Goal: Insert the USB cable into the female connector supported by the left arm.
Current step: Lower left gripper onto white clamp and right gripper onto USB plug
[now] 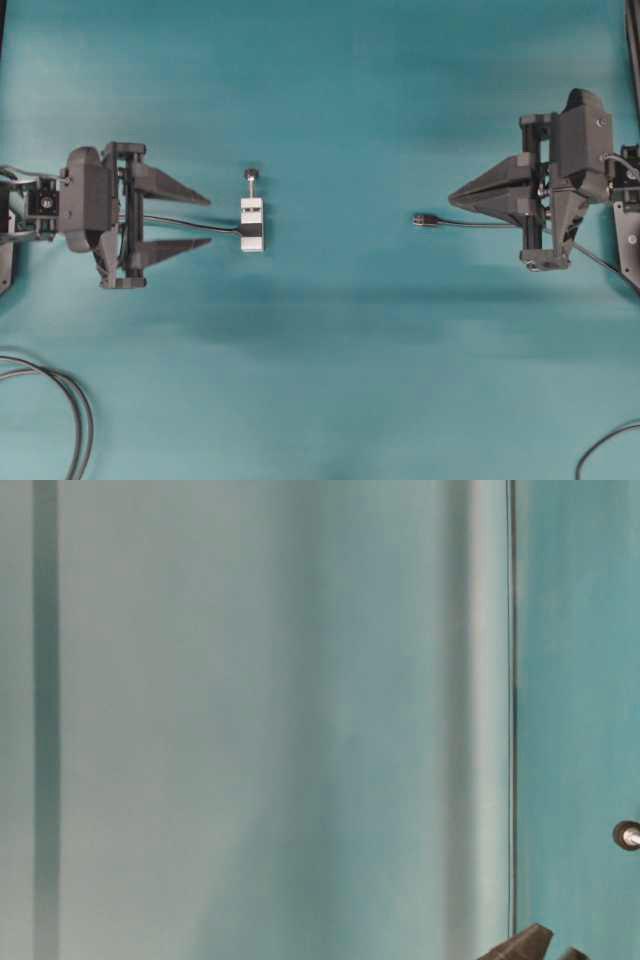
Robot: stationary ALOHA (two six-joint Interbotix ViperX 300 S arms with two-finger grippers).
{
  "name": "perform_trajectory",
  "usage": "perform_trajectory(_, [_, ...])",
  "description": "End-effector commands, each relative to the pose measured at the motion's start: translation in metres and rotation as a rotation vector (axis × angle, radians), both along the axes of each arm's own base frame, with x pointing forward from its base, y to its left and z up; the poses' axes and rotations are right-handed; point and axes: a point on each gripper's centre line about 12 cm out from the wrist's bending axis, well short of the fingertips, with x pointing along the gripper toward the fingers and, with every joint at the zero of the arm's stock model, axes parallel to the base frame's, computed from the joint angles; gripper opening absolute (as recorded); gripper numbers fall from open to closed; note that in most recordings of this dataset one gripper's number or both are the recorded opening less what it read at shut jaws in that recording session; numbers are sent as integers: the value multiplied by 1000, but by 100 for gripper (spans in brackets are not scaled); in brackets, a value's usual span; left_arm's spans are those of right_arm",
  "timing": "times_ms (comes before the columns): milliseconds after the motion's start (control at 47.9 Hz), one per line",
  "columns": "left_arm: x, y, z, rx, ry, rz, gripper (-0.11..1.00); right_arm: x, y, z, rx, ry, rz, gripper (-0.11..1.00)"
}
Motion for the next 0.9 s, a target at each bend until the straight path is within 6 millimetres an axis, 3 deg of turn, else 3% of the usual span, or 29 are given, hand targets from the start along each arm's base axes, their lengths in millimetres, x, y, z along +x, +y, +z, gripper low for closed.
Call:
perform_trajectory(0, [-2, 0, -2, -16, -33, 13, 82, 1, -1, 3, -1, -26, -1, 0])
perform_trajectory(42, [-4, 0, -5, -24, -37, 17, 84, -1, 0, 1, 0, -26, -2, 0])
perform_trajectory(292, [-17, 0, -23, -100, -56, 54, 76, -5, -6, -15, 43, -86, -47, 5])
perform_trajectory(376, [-13, 0, -29, -102, -56, 55, 76, -3, -7, -27, 73, -58, -58, 21])
perform_trajectory(564, [6, 0, -38, -91, -52, 48, 76, 4, -8, -61, 97, 80, -70, 67])
perform_trajectory(877, [5, 1, -44, -85, -30, 47, 76, 16, -9, -91, 97, 64, -68, 61])
